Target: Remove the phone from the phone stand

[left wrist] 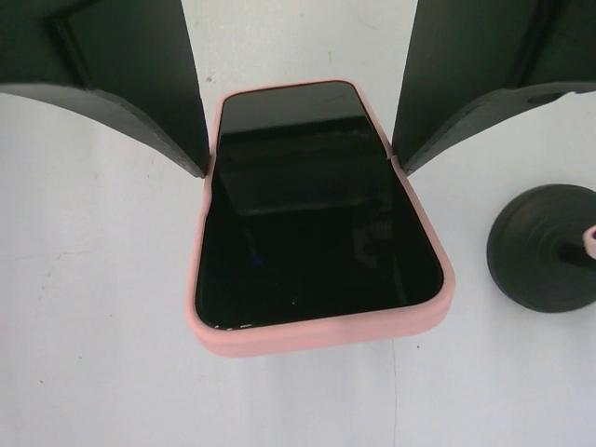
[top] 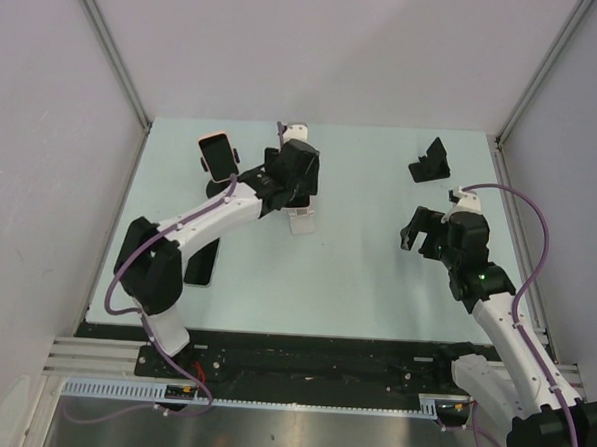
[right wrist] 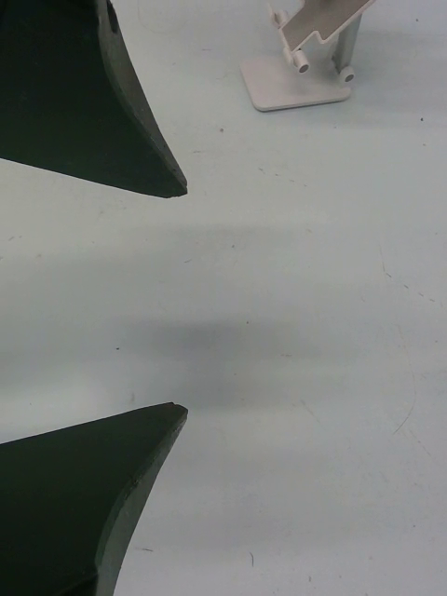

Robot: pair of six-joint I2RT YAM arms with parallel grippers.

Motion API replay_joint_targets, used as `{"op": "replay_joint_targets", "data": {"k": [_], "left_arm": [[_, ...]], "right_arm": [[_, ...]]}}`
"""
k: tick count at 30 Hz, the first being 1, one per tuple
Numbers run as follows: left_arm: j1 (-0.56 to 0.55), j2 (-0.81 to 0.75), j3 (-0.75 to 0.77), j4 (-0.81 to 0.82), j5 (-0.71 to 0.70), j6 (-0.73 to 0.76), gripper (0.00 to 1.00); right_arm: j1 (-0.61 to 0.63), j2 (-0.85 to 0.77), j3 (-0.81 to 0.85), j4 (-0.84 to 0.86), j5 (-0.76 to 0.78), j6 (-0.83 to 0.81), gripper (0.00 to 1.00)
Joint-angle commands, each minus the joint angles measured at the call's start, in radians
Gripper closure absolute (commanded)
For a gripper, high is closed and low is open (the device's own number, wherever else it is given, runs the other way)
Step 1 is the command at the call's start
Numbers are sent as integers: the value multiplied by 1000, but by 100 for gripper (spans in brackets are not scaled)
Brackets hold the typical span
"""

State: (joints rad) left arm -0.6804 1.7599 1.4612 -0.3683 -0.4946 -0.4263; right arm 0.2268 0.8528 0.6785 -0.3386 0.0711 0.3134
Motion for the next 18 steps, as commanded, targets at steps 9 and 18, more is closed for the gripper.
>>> {"op": "replay_joint_targets", "data": {"k": [9, 18], "left_arm": [[117, -299, -200, -176, 306, 172, 68], [174, -289, -401, -285, 448, 156, 67]], "right_arm": [[-7, -1, 0, 39, -7, -8, 3], [-7, 25, 3, 65, -36, 0, 4]]}}
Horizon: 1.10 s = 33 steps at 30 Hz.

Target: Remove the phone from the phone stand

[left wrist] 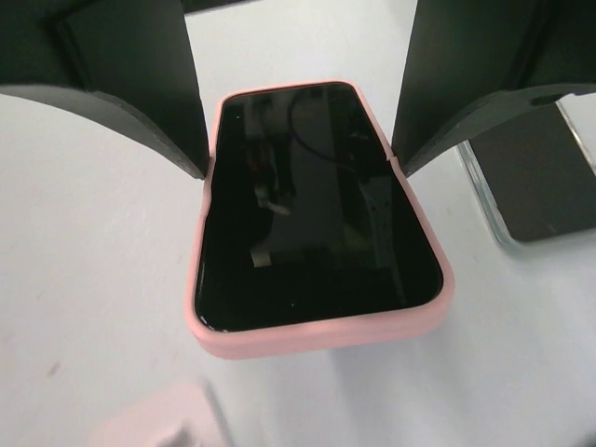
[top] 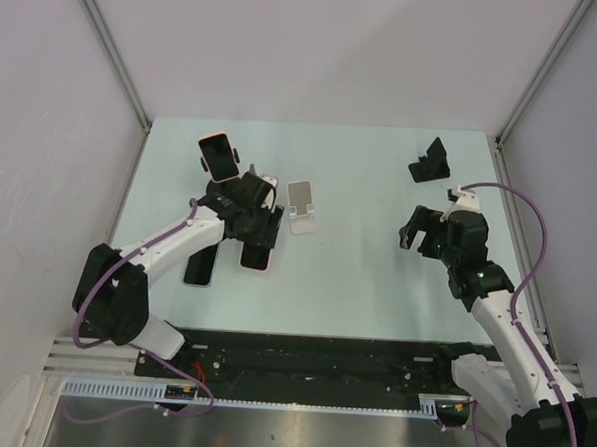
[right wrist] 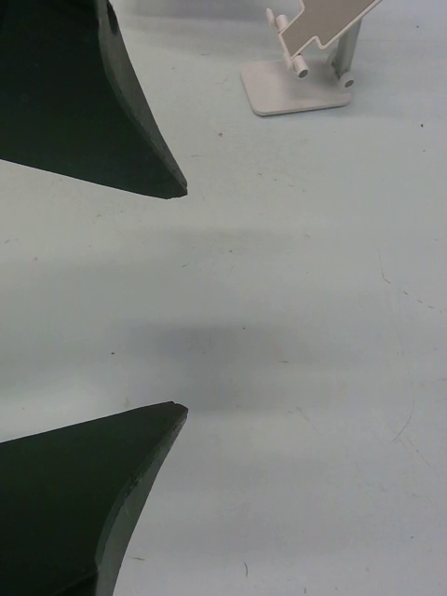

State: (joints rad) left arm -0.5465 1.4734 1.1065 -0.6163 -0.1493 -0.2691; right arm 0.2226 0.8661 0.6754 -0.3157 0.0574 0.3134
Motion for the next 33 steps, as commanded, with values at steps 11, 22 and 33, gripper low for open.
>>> {"op": "replay_joint_targets", "data": {"k": [11, 22, 33], "left_arm": [[121, 125, -131, -39, 57, 33, 68], [175, 157, -151, -40, 88, 39, 62], [175, 171, -154, -40, 63, 27, 44]], "right_arm": [[-2, -1, 7, 35, -14, 10, 4], [0, 24, 7, 55, -18, 33, 4], [17, 82, 7, 105, -33, 50, 4]]}}
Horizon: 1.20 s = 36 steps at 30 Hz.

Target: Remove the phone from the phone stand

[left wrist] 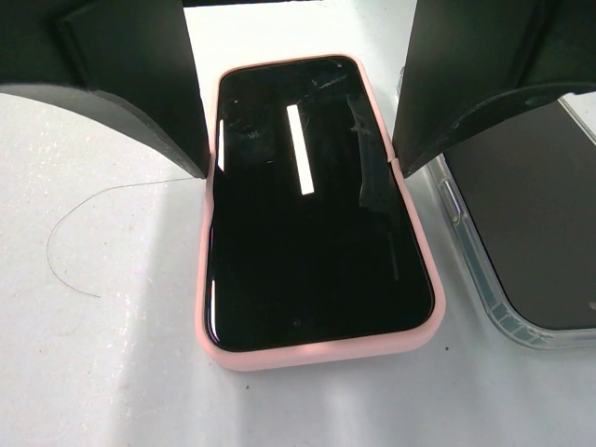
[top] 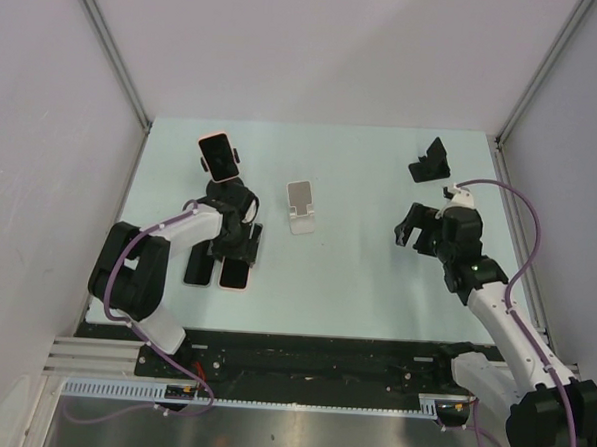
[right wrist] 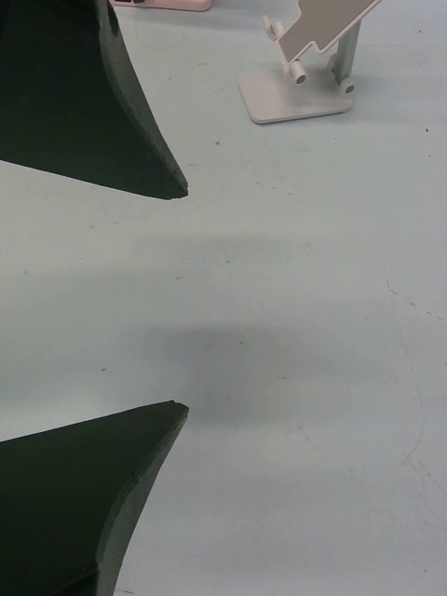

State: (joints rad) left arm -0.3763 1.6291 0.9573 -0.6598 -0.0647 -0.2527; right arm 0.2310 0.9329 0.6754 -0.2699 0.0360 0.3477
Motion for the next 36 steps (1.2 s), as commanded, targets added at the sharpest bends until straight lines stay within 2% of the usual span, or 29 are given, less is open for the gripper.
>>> {"op": "replay_joint_targets", "data": {"k": [1, 8, 15, 17, 22, 27, 31, 36], "left_arm": [[5, 14, -5, 3, -23, 10, 42], [5, -3, -12, 3, -17, -2, 27], [5, -25, -19, 3, -24, -8, 4], [5, -40, -17, 2, -24, -11, 0], [5, -115, -2, -7, 9, -25, 0], [5, -303, 40, -23, 48, -53, 0], [5, -492, 43, -21, -18, -77, 0], [5, -718, -24, 5, -188, -102, 0]], "right_arm": [[11, 18, 7, 64, -13, 16, 4], [34, 63, 7, 129, -71, 1, 4], [83, 96, 7, 207, -105, -24, 3], [105, 104, 7, 227, -111, -32, 3], [157, 142, 7, 300, -130, -50, 4], [240, 233, 45, 396, -153, -76, 8], [313, 355, 118, 435, -139, -110, 9], [367, 544, 208, 485, -127, -125, 12]]}}
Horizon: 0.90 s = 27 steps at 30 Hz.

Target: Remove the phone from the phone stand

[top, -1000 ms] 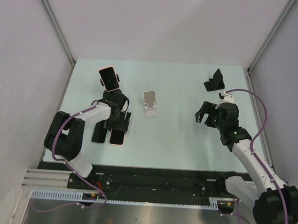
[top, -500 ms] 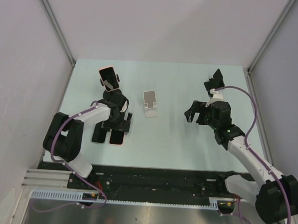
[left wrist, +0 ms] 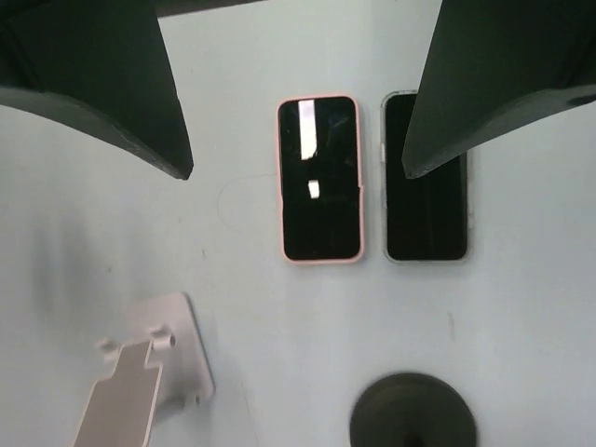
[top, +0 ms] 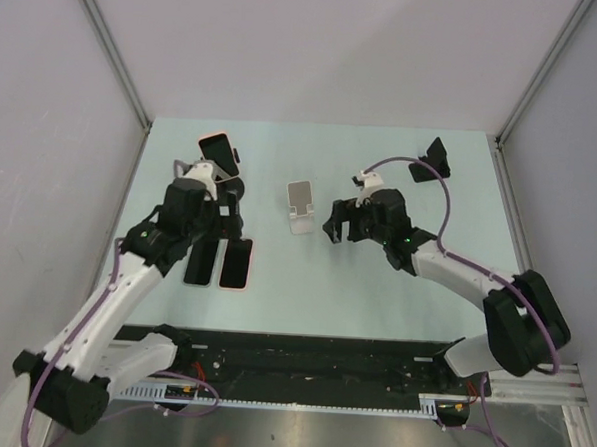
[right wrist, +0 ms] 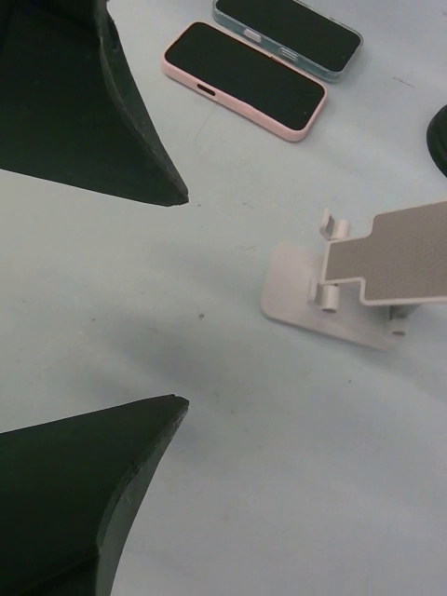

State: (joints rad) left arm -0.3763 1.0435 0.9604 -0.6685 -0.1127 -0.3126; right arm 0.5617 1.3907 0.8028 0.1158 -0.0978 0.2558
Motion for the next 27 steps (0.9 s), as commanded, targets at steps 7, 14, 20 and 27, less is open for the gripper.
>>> {"op": "replay_joint_targets", "data": {"k": [7, 14, 20, 27], "left_arm": [[5, -428, -198, 101, -258, -68, 0], [5, -585, -350, 153, -329, -46, 0], [5, -574, -341, 170, -370, -6, 0], [5, -582, -344, 173, -381, -5, 0]], "right_arm": [[75, 289, 217, 134, 9, -29, 16], [107, 419, 383, 130, 76, -10, 6], [161, 505, 483, 98, 228, -13, 0], [207, 599, 587, 58, 389, -30, 0]]}}
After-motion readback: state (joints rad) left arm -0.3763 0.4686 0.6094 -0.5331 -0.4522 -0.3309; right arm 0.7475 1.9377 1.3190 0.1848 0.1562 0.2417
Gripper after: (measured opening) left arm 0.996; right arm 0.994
